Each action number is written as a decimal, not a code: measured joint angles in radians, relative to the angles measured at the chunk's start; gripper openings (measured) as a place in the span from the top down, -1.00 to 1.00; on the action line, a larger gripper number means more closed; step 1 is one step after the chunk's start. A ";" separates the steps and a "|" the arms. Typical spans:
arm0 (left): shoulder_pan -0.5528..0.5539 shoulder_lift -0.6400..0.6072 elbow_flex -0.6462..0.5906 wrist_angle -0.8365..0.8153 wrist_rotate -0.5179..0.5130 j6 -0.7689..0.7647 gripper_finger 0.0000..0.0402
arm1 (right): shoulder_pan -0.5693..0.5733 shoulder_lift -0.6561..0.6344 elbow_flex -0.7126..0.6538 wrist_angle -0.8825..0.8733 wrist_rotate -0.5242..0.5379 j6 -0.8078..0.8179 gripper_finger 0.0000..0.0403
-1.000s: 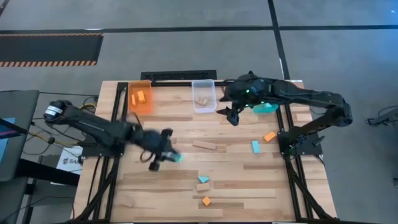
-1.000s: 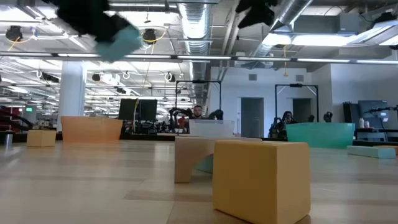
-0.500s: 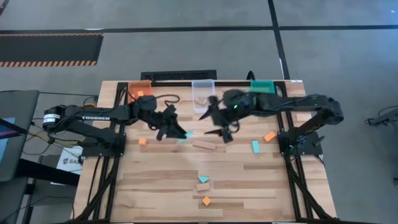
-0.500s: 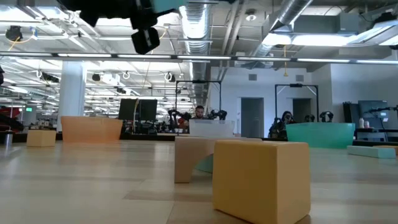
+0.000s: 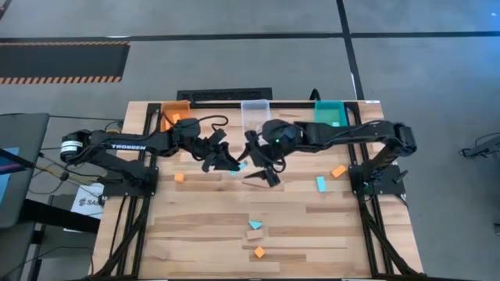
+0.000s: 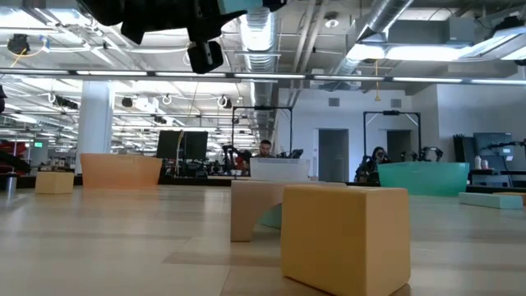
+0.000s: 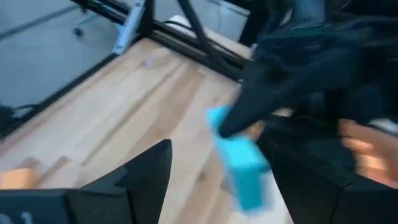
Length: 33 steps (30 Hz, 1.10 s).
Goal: Sort & place blocks by color
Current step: Put the blue rectangle block into the blue bin
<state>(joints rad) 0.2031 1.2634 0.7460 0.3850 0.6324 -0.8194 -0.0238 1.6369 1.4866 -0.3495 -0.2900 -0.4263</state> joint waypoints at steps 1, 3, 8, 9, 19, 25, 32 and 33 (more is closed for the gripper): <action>0.000 0.000 0.000 0.001 -0.011 0.001 0.50 | 0.005 0.007 0.005 0.003 -0.004 0.014 -0.45; 0.000 0.000 0.000 -0.009 -0.013 0.001 0.50 | 0.011 0.008 0.006 0.003 -0.003 0.034 -0.45; 0.000 0.001 0.000 -0.002 -0.012 0.001 0.50 | 0.011 0.008 0.007 0.023 0.001 0.035 -0.33; 0.000 0.001 0.000 0.005 -0.012 0.001 0.50 | 0.011 0.008 0.007 0.023 0.001 0.036 -0.28; -0.002 -0.001 0.001 0.086 0.018 -0.014 0.38 | 0.017 -0.009 0.006 0.009 0.008 0.035 0.79; 0.020 -0.011 0.003 0.031 0.037 0.053 0.07 | -0.011 -0.105 0.006 -0.150 0.002 0.126 0.74; 0.084 -0.045 0.003 -0.311 -0.096 0.195 0.00 | -0.138 -0.290 0.007 -0.534 0.084 0.147 0.72; 0.087 -0.055 -0.001 -0.378 -0.148 0.221 0.01 | -0.165 -0.309 0.007 -0.586 0.124 0.158 0.73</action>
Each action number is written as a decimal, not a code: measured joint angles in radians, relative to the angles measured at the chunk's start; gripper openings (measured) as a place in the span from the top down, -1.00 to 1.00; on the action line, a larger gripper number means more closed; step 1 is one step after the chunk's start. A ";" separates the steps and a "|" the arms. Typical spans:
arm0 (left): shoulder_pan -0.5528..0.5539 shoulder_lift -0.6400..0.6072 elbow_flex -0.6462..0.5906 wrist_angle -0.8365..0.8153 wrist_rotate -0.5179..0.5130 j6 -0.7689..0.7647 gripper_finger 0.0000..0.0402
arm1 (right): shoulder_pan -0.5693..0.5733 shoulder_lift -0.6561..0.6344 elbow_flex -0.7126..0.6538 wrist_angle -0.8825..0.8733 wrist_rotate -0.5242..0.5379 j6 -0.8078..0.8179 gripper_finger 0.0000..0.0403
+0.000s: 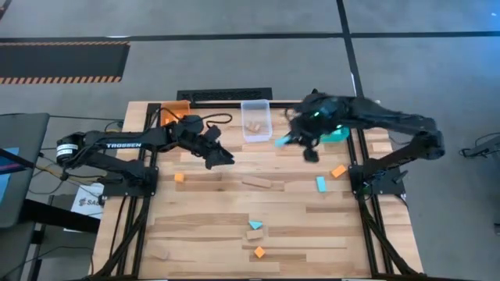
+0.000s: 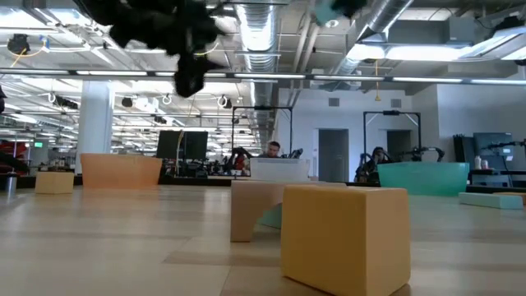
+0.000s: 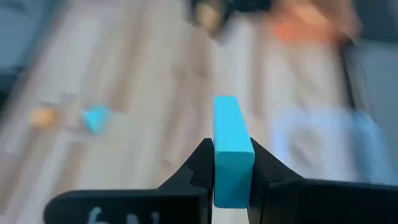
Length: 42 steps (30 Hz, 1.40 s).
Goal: Sort & place blocks by color
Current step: Put the blue rectangle block into the blue bin, then put the orange rectangle block into the orange bin
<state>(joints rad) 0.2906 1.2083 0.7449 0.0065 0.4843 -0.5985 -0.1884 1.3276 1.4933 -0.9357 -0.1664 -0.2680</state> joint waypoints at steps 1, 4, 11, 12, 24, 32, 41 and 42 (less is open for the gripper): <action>-0.001 -0.001 0.000 -0.041 -0.070 0.024 0.03 | -0.030 -0.019 0.000 -0.038 0.047 0.020 0.74; -0.014 -0.024 0.001 -0.214 -0.292 0.068 0.10 | -0.137 -0.058 0.000 -0.182 0.202 0.092 0.74; -0.037 -0.035 0.001 -0.323 -0.480 0.111 0.26 | -0.420 -0.081 -0.055 -0.313 0.380 0.269 0.71; -0.037 -0.035 0.001 -0.310 -0.481 0.113 0.27 | -0.464 -0.075 -0.076 -0.311 0.382 0.284 0.71; -0.046 -0.035 0.001 -0.260 -0.481 0.083 0.40 | -0.744 0.093 -0.267 -0.129 0.374 0.314 0.67; -0.099 -0.035 0.001 -0.263 -0.516 0.056 0.42 | -0.757 0.152 -0.272 -0.128 0.374 0.289 0.46; -0.138 -0.035 0.001 -0.262 -0.561 0.023 0.42 | -0.757 0.159 -0.272 -0.135 0.375 0.287 -0.06; -0.142 -0.035 0.001 -0.262 -0.566 0.022 0.42 | -0.757 0.159 -0.271 -0.141 0.374 0.291 -0.13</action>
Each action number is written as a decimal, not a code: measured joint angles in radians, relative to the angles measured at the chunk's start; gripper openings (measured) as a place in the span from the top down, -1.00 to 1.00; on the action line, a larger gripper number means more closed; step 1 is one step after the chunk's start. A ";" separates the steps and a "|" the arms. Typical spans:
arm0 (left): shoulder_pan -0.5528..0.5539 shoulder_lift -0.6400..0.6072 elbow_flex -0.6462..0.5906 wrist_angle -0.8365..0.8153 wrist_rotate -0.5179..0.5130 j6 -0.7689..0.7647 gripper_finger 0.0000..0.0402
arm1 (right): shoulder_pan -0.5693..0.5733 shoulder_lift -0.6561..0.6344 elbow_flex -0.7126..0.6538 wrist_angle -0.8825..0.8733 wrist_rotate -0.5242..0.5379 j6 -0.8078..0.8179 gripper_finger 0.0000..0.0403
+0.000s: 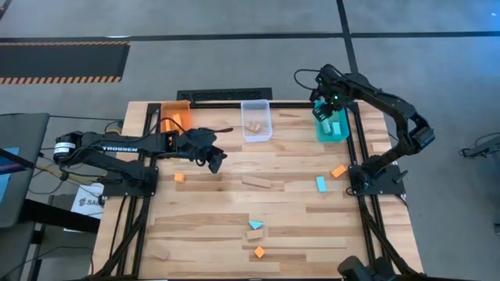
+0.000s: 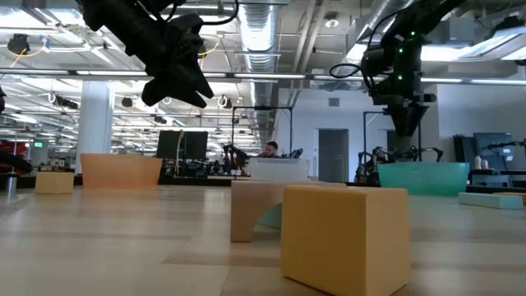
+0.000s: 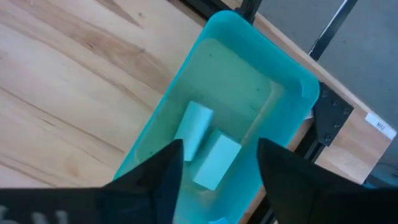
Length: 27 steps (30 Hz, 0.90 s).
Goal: Sort & place blocks by color
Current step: Put the orange rectangle block into the orange bin
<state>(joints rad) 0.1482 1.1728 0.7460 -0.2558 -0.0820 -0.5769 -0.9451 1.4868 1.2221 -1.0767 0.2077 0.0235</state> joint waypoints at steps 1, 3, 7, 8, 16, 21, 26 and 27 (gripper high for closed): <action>-0.005 0.000 0.000 0.000 -0.005 0.000 0.42 | 0.000 0.000 0.000 -0.013 -0.005 0.006 -0.18; -0.013 0.000 0.000 0.000 -0.009 0.000 0.42 | 0.004 0.000 0.000 -0.050 -0.048 0.013 -0.27; -0.030 0.000 0.000 0.000 -0.009 -0.002 0.42 | 0.038 0.000 0.000 -0.187 -0.164 0.070 -0.32; -0.034 0.000 0.000 0.000 -0.009 -0.002 0.42 | 0.054 0.000 0.000 -0.228 -0.191 0.085 -0.32; -0.068 0.000 0.000 -0.001 -0.013 0.028 0.42 | 0.298 -0.018 0.000 -0.451 -0.220 0.100 -0.32; -0.082 0.000 0.000 -0.001 -0.021 0.051 0.42 | 0.481 -0.039 -0.033 -0.449 -0.214 0.055 -0.32; -0.091 0.000 0.000 -0.002 -0.038 0.072 0.42 | 0.597 -0.033 -0.164 -0.415 -0.211 -0.067 -0.32; -0.092 0.000 0.000 -0.002 -0.038 0.081 0.42 | 0.613 -0.027 -0.197 -0.399 -0.210 -0.103 -0.32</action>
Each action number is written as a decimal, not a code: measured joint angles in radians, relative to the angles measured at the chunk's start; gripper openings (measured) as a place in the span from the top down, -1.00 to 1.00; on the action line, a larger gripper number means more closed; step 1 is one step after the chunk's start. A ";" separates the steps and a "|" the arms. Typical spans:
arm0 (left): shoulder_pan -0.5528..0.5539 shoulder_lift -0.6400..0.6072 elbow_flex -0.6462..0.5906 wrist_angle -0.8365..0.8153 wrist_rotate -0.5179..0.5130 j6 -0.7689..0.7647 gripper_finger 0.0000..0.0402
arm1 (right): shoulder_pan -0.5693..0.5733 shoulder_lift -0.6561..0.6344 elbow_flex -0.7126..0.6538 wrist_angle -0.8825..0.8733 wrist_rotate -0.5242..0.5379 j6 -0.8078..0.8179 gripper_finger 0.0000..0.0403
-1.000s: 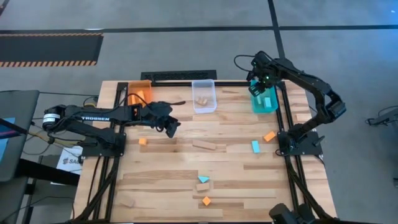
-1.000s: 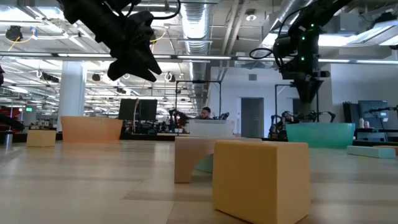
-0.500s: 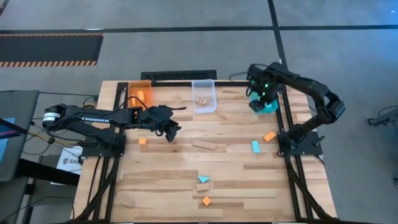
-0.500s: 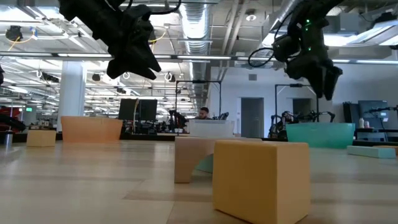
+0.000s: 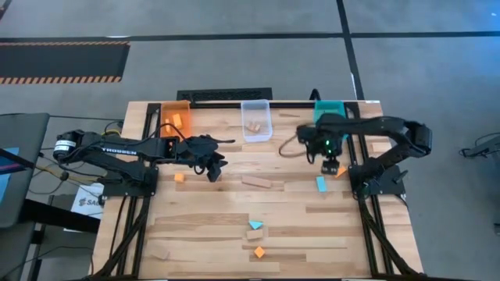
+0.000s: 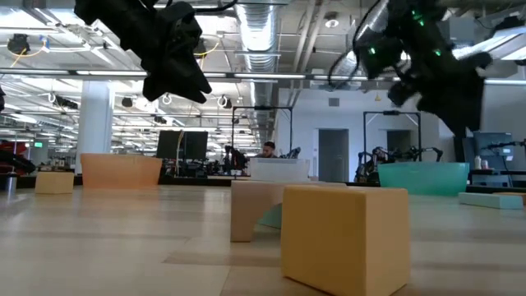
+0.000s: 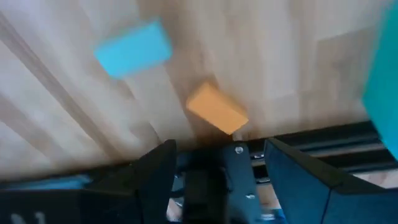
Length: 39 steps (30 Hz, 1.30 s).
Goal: Sort & place blocks by color
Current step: Put the orange rectangle block into the orange bin
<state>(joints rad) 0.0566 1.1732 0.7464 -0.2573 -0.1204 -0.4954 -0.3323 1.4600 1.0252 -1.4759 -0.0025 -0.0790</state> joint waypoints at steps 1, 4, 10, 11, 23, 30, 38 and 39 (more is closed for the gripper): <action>0.000 0.000 0.000 0.000 0.000 0.008 0.42 | 0.014 0.003 -0.034 0.008 0.007 -0.037 -0.32; 0.000 0.000 0.000 0.000 0.000 0.021 0.42 | 0.046 0.005 -0.121 0.018 0.065 -0.144 -0.32; 0.002 0.000 0.000 0.000 -0.016 0.040 0.42 | 0.099 0.019 -0.248 0.073 0.213 -0.322 -0.32; 0.002 0.000 0.000 0.001 -0.020 0.043 0.42 | 0.106 0.024 -0.244 0.072 0.208 -0.361 -0.31; 0.002 0.001 0.000 0.001 -0.031 0.043 0.42 | 0.196 0.099 -0.251 0.193 0.109 -0.394 -0.31; 0.002 0.001 0.000 -0.001 -0.031 0.042 0.42 | 0.234 0.243 -0.272 0.254 0.129 -0.360 -0.31; 0.002 0.001 0.000 -0.020 -0.030 0.040 0.42 | 0.288 0.359 -0.270 0.370 0.206 -0.249 -0.29; 0.002 0.001 0.000 -0.024 -0.030 0.040 0.42 | 0.298 0.364 -0.269 0.373 0.209 -0.248 -0.26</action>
<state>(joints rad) 0.0586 1.1740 0.7467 -0.2811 -0.1501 -0.4559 -0.0345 1.8242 0.7564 -1.1030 0.2061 -0.3270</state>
